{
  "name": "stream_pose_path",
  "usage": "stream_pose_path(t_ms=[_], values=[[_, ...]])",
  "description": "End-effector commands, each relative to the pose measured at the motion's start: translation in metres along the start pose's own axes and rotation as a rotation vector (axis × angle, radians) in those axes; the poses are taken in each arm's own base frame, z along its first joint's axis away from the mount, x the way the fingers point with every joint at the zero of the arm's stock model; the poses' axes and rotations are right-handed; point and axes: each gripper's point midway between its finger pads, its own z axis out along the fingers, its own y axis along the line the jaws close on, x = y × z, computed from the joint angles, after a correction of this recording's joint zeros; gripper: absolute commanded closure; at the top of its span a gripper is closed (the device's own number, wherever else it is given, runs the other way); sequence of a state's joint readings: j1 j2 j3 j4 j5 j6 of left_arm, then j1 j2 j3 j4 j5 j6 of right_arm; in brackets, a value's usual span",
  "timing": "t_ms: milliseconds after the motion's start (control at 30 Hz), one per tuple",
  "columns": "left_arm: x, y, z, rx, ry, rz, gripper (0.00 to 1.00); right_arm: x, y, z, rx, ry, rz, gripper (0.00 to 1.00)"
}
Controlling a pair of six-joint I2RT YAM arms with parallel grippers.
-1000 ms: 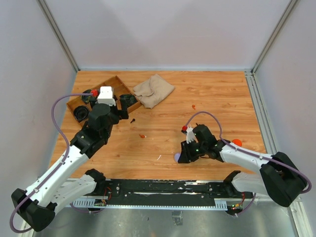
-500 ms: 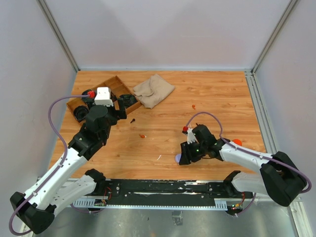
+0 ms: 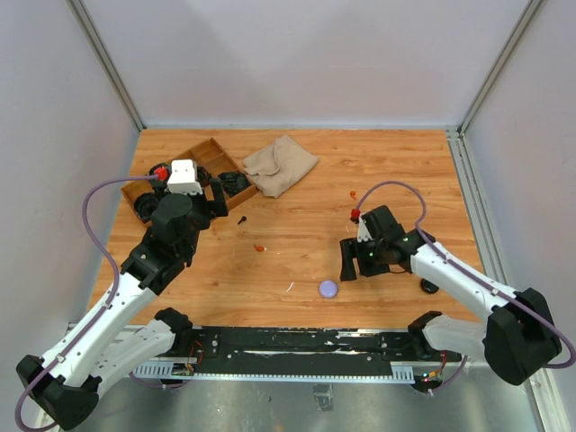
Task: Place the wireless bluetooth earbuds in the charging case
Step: Place the charging case at the center of the board, then pick up the charging case at the center of the board.
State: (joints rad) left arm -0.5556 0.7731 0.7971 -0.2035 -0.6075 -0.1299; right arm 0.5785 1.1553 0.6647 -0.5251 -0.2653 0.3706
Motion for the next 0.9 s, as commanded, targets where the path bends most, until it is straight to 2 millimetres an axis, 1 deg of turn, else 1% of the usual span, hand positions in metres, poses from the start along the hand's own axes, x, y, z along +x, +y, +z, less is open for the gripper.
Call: stream_pose_path(t_ms=[0,100,267,333,433,567,700,867], values=[[-0.008,0.006,0.0,-0.028,-0.035,-0.019,0.03,0.0,-0.05,-0.026,0.209,0.042,0.128,0.27],[-0.007,0.005,0.001,-0.023,-0.033,-0.019,0.03,-0.009,-0.076,-0.036,0.286,0.028,0.224,0.25],[-0.006,0.005,0.001,-0.024,-0.032,-0.019,0.03,-0.017,-0.119,-0.056,0.431,0.024,0.344,0.17],[-0.006,0.006,0.001,-0.026,-0.032,-0.017,0.03,-0.019,-0.132,-0.062,0.473,0.016,0.386,0.15],[-0.006,0.008,0.002,-0.035,-0.034,-0.016,0.03,-0.016,-0.154,-0.071,0.548,0.01,0.463,0.13],[-0.006,0.011,0.002,-0.043,-0.035,-0.018,0.03,-0.006,-0.179,-0.078,0.604,0.003,0.587,0.12],[-0.005,0.011,0.003,-0.043,-0.033,-0.018,0.03,0.002,-0.203,-0.083,0.65,-0.028,0.681,0.16],[-0.003,0.007,0.004,-0.022,-0.028,-0.021,0.03,0.009,-0.222,-0.082,0.672,-0.035,0.759,0.17]])
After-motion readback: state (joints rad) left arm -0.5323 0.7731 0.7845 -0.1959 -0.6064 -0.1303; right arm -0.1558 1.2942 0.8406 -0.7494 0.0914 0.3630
